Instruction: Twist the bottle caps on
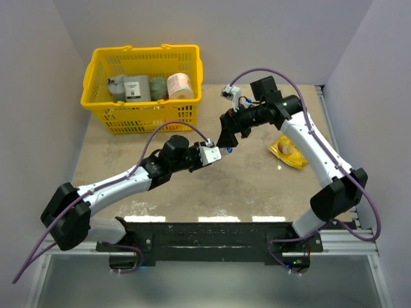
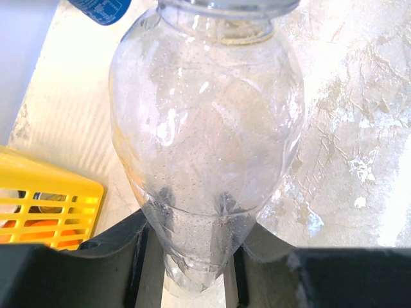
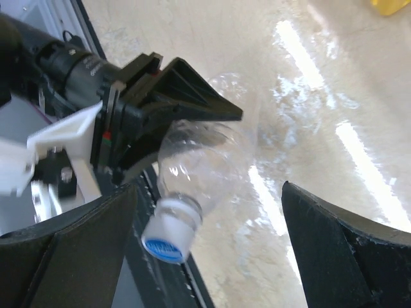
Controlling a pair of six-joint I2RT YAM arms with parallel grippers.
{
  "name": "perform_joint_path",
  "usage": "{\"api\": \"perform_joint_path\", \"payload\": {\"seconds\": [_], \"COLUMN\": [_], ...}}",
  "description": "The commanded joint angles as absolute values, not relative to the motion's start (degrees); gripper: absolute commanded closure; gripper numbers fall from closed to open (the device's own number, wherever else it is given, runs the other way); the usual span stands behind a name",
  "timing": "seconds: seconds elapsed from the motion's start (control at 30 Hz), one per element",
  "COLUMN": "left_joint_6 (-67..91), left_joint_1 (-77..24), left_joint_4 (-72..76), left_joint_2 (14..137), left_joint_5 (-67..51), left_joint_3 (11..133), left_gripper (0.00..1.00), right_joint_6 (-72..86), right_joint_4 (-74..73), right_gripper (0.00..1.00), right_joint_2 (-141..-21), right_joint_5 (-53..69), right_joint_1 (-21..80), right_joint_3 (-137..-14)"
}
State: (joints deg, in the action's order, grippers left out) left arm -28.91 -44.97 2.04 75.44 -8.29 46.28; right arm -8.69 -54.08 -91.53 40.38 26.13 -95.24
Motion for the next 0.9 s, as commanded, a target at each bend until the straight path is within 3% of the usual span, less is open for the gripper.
{"api": "perform_joint_path", "payload": {"seconds": [0.0,0.23,0.37,0.63,0.87], "left_joint_6": [-26.98,-24.62,-21.62,-24.77,-29.18], "left_joint_1": [-43.33,-41.84,-41.84,-41.92,-42.10], "left_joint_4": [3.08,0.09,0.09,-4.74,-7.55], "left_joint_2": [73.48,71.81,69.79,70.13,72.95], "left_joint_5": [-11.42,-17.74,-25.20,-30.93,-32.60], "left_joint_3": [45.18,45.79,46.23,48.43,52.29], "left_gripper": [1.00,1.00,1.00,1.00,1.00], "right_joint_6": [-17.92,-29.16,-52.02,-78.47,-91.74], "right_joint_4": [-59.50,-61.34,-67.65,-62.59,-71.17], "right_gripper": [0.01,0.03,0.15,0.10,0.22], "right_joint_2": [-88.33,-86.06,-81.75,-66.02,-68.90], "right_joint_5": [42.71,48.33,49.13,42.45,42.81], "right_joint_1": [23.47,16.09,16.43,25.92,30.85], "right_joint_3": [-98.70,-105.02,-105.74,-87.64,-89.90]}}
